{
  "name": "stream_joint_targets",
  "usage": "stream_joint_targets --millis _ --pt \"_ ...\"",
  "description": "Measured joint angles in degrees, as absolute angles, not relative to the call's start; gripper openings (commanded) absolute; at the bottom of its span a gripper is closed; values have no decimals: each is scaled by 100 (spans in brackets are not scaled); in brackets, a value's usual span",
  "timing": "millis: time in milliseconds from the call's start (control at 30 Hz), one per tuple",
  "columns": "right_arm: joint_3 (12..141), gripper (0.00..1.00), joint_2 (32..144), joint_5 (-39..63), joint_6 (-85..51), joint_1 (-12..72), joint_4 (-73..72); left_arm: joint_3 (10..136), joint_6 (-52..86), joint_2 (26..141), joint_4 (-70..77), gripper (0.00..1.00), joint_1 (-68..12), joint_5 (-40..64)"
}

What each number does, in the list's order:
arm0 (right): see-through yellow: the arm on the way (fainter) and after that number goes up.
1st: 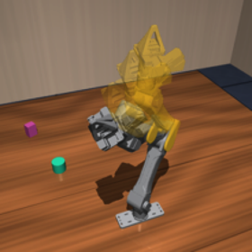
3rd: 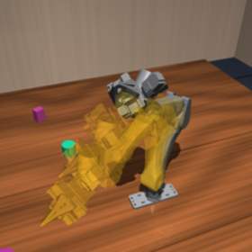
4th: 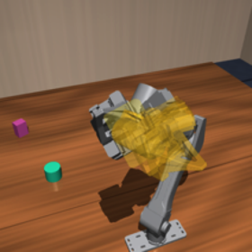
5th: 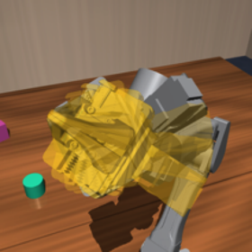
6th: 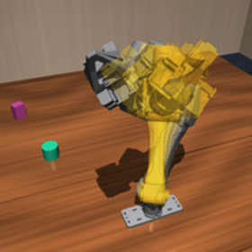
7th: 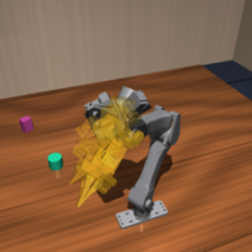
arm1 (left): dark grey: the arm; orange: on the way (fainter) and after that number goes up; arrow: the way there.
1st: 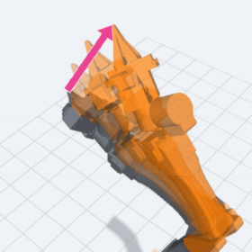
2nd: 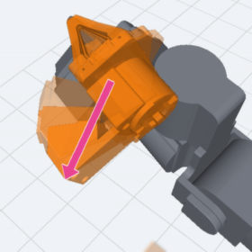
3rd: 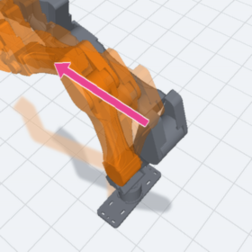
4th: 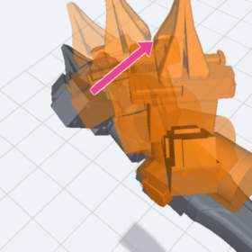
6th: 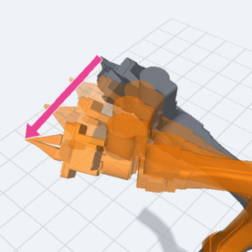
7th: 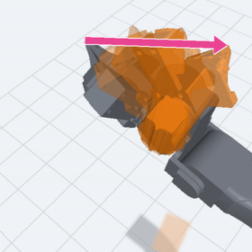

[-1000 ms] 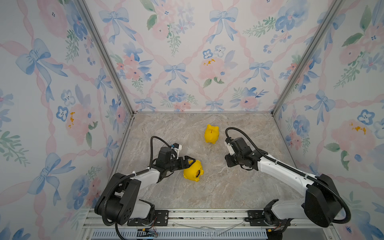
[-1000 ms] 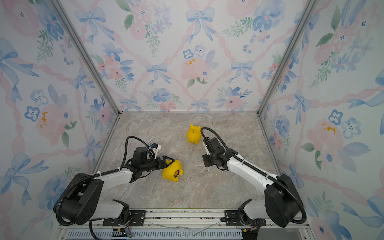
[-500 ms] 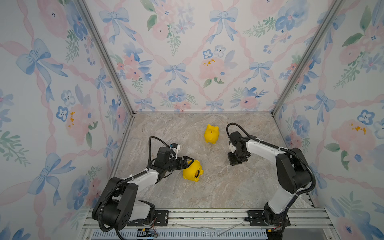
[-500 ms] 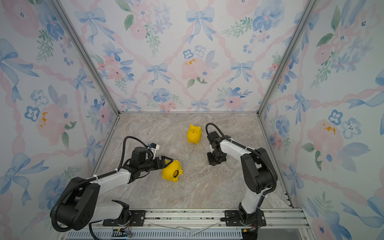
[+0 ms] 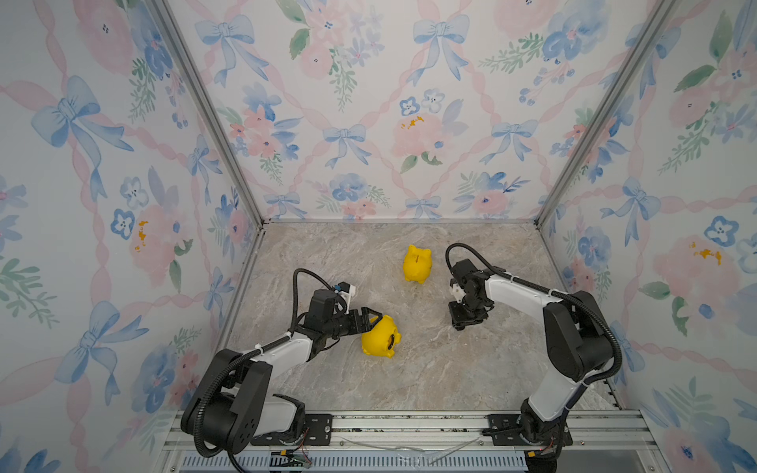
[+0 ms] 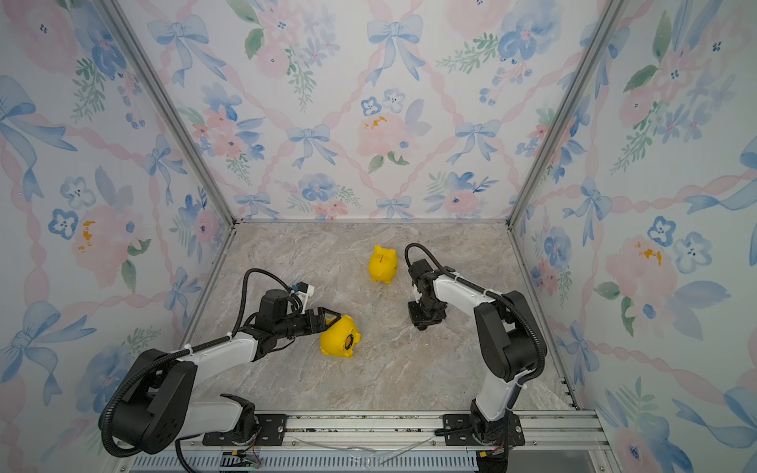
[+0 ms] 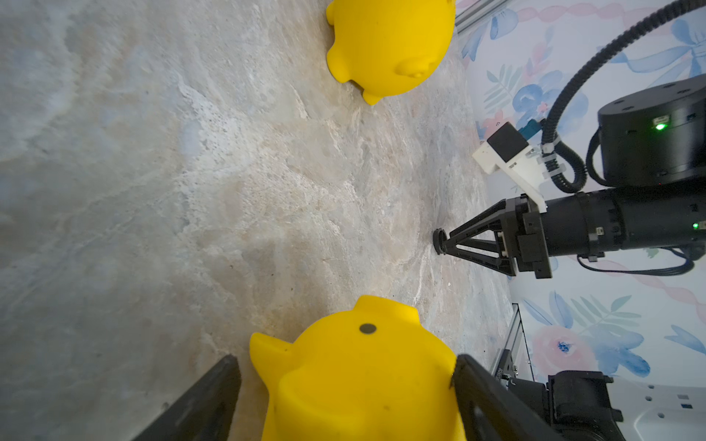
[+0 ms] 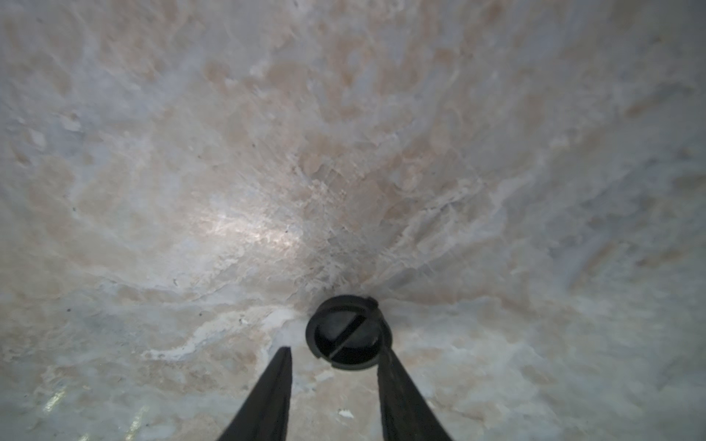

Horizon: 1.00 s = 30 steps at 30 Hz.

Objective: Open piggy banks
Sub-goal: Place the lid at the center of the board.

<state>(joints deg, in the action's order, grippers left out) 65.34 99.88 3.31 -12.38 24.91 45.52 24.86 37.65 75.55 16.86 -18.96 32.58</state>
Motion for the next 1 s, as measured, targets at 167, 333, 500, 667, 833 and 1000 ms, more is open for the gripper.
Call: stream_joint_targets --millis 167,333,500,667,833,1000 --pt "6447 54 9249 185 -1127 2985 4451 2477 3765 7467 1610 92 -1896 3227" --pt "6106 60 8425 351 -1114 3828 3903 2469 3765 7446 1605 98 -1896 3208" --pt "5636 73 8020 751 -1308 4657 3170 2418 3767 7253 1592 98 -1896 3173" --pt "5310 76 7841 1291 -1728 5183 2307 2412 3769 7168 1590 98 -1896 3124" --pt "4705 81 7723 1970 -2300 5271 1249 2379 3769 7168 1566 98 -1892 3063" --pt "4475 84 7747 2418 -2770 5437 375 2355 3771 7107 1522 98 -1892 2993"
